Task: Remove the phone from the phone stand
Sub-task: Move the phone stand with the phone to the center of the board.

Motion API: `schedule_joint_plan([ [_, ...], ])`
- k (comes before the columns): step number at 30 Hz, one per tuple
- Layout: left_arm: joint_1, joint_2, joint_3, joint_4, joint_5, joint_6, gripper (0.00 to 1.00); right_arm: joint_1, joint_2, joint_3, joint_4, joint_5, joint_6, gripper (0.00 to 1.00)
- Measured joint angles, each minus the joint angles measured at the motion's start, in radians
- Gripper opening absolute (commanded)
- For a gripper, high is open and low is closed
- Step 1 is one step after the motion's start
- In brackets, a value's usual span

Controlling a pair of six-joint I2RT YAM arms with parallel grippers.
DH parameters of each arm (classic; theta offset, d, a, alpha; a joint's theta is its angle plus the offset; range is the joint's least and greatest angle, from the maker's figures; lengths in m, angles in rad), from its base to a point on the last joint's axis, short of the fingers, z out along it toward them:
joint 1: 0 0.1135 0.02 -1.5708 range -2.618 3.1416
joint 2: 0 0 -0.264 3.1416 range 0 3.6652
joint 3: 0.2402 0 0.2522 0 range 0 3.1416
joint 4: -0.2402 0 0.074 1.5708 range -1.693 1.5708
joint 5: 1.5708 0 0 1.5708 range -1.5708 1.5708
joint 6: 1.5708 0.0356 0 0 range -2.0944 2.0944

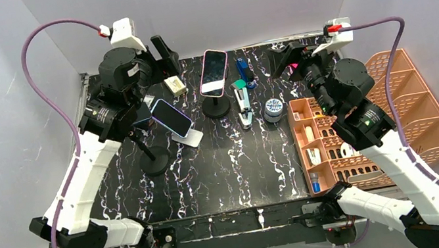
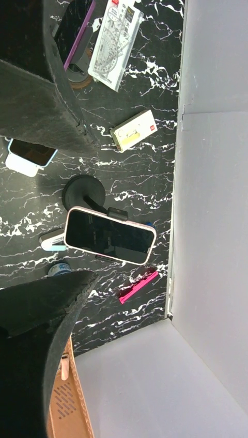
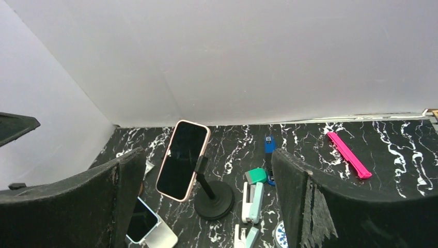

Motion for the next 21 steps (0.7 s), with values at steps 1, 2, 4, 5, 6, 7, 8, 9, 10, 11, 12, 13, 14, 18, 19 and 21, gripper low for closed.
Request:
schedule_joint_plan([
  [1, 0.000, -0.006, -0.013, 0.007, 0.004, 0.005, 0.80, 0.000, 0.000, 0.000, -0.005, -0.002, -0.008, 0.99],
  [2, 0.000, -0.014, -0.029, 0.014, 0.008, 0.011, 0.80, 0.000, 0.000, 0.000, -0.011, -0.004, -0.016, 0.99],
  [4, 0.000, -0.029, -0.054, 0.030, 0.016, 0.021, 0.80, 0.000, -0.001, 0.002, -0.025, -0.004, -0.029, 0.99],
  [5, 0.000, -0.037, -0.068, 0.042, 0.019, 0.029, 0.80, 0.000, -0.001, 0.003, -0.032, -0.004, -0.035, 0.99],
  [6, 0.000, -0.048, -0.084, 0.056, 0.026, 0.039, 0.80, 0.000, -0.001, 0.006, -0.045, -0.003, -0.040, 0.99],
  [7, 0.000, -0.058, -0.098, 0.066, 0.034, 0.048, 0.80, 0.000, 0.000, 0.008, -0.057, -0.004, -0.044, 0.99],
  [8, 0.000, -0.067, -0.109, 0.074, 0.044, 0.056, 0.81, 0.000, 0.000, 0.009, -0.066, -0.005, -0.046, 0.99],
  [9, 0.000, -0.077, -0.119, 0.080, 0.055, 0.066, 0.81, 0.000, 0.000, 0.010, -0.075, -0.008, -0.050, 0.99],
  [10, 0.000, -0.087, -0.132, 0.092, 0.071, 0.080, 0.80, 0.000, 0.000, 0.010, -0.081, -0.012, -0.051, 0.99],
  [11, 0.000, -0.098, -0.147, 0.105, 0.087, 0.092, 0.80, 0.000, 0.000, 0.010, -0.090, -0.018, -0.052, 0.99],
  [12, 0.000, -0.110, -0.164, 0.117, 0.106, 0.103, 0.80, 0.000, 0.001, 0.010, -0.098, -0.022, -0.052, 0.99],
  [13, 0.000, -0.124, -0.185, 0.129, 0.131, 0.115, 0.80, 0.000, 0.002, 0.009, -0.103, -0.025, -0.052, 0.99],
  [14, 0.000, -0.138, -0.208, 0.143, 0.160, 0.129, 0.80, 0.000, 0.002, 0.006, -0.105, -0.027, -0.052, 0.98],
  [18, 0.001, -0.190, -0.310, 0.220, 0.295, 0.162, 0.81, 0.000, -0.004, -0.032, -0.105, -0.042, -0.051, 0.97],
  [19, 0.001, -0.200, -0.332, 0.235, 0.317, 0.165, 0.81, 0.000, -0.005, -0.046, -0.110, -0.055, -0.051, 0.97],
  [21, 0.000, -0.212, -0.361, 0.256, 0.347, 0.169, 0.81, 0.000, -0.004, -0.063, -0.135, -0.089, -0.050, 0.97],
])
